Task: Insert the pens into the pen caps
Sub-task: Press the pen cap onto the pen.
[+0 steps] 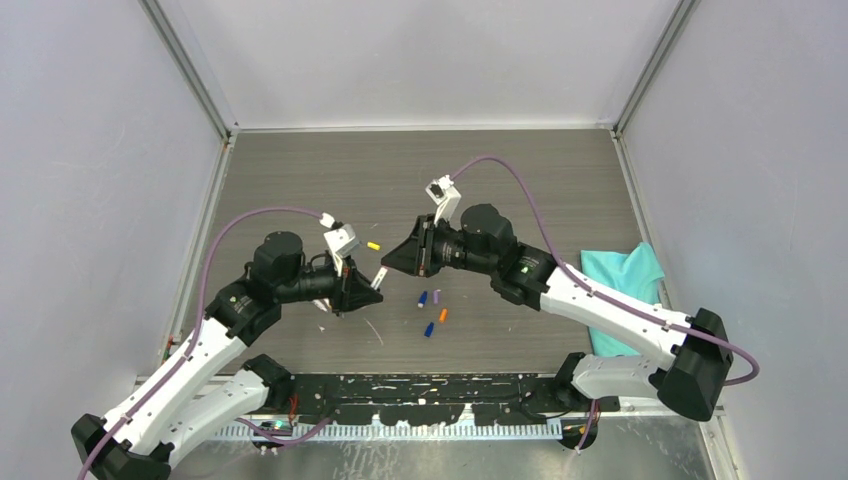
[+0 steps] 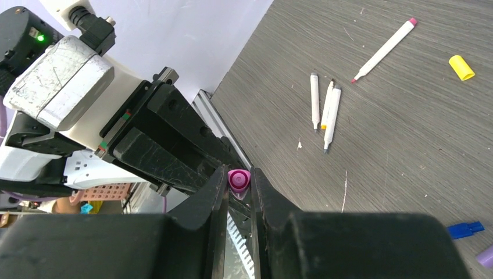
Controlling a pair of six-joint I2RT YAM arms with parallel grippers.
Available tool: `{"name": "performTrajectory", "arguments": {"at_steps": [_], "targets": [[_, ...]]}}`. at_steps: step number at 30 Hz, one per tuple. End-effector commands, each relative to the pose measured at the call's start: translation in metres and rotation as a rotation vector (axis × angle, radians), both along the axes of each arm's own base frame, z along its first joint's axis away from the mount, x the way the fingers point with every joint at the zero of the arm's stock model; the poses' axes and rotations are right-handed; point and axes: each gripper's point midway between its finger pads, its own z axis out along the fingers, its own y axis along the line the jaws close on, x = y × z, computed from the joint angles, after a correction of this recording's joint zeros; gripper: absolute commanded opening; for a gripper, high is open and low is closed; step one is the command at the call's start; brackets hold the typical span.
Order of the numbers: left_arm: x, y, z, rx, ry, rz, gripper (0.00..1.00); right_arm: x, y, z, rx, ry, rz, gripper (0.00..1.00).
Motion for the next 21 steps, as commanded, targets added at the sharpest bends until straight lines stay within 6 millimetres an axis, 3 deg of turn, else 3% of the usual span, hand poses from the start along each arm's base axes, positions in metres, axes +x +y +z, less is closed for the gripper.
{"name": "performTrajectory", "arguments": {"at_steps": [1, 9, 21], "targets": [[0.017, -0.001, 0.031, -0.036, -0.126, 0.044, 0.0, -0.023, 0.015, 0.0, 0.019, 0.051, 0.082, 0.01], [0.019, 0.003, 0.037, -0.048, -0.154, 0.074, 0.0, -0.047, 0.026, -0.021, -0.043, 0.072, 0.188, 0.01], [0.021, 0.007, 0.048, -0.077, -0.206, 0.111, 0.0, -0.118, 0.035, -0.082, -0.107, 0.256, 0.381, 0.01]]}}
